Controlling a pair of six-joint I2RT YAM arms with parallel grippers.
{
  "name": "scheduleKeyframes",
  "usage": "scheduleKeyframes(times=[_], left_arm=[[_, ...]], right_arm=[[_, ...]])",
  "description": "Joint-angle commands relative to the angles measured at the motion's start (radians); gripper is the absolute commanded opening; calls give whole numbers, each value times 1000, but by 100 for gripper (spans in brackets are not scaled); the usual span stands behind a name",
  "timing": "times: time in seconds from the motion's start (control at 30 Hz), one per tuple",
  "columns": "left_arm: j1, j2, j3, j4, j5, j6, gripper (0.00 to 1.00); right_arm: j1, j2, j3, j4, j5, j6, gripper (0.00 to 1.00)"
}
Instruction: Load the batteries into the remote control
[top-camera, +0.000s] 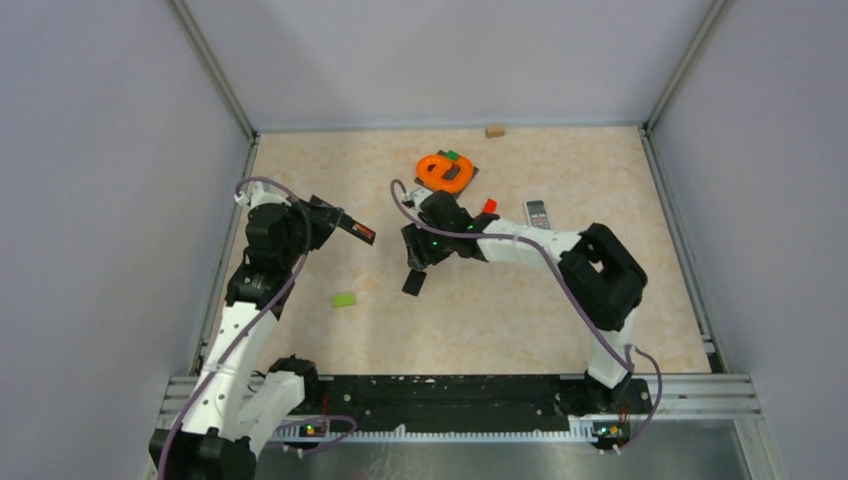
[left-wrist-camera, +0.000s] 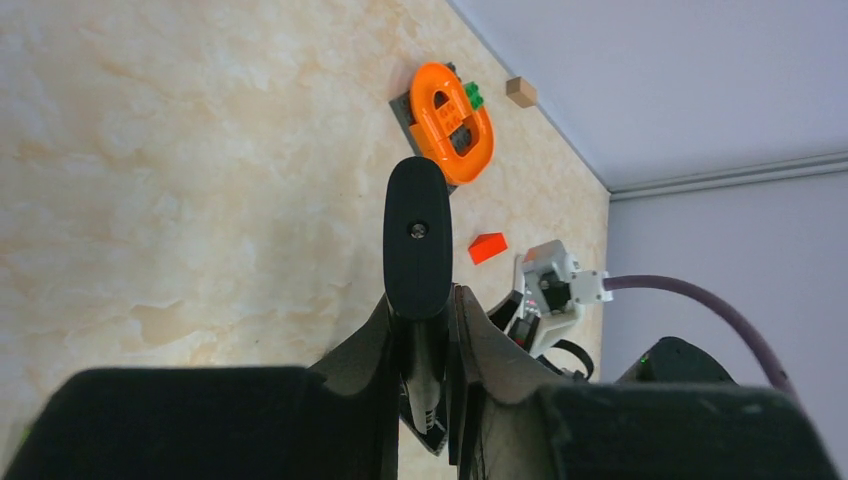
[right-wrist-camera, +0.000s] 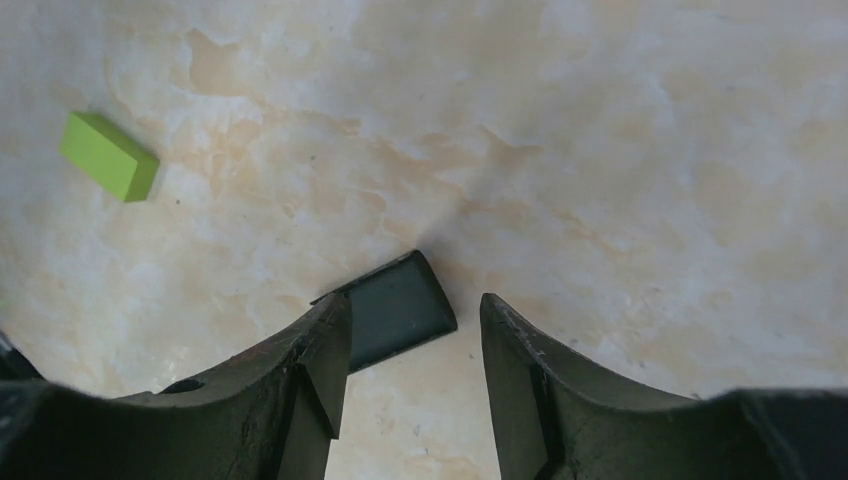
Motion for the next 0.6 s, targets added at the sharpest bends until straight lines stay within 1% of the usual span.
scheduleKeyframes(times=[0.0, 0.2, 0.3, 0.4, 0.57], left_arm=[[10, -13, 50, -25, -28, 34, 0], [17, -11, 56, -27, -13, 34, 0], [20, -6, 56, -24, -7, 32, 0], [23, -3, 55, -20, -1, 28, 0], [28, -2, 52, -19, 9, 28, 0]], right_arm=[[36, 92, 127, -75, 29, -170, 52], [52, 144, 137, -84, 39, -221, 51], [56, 170, 146, -101, 35, -245, 48], [61, 179, 146, -102, 42, -247, 39], [62, 177, 133, -82, 92, -203, 13]])
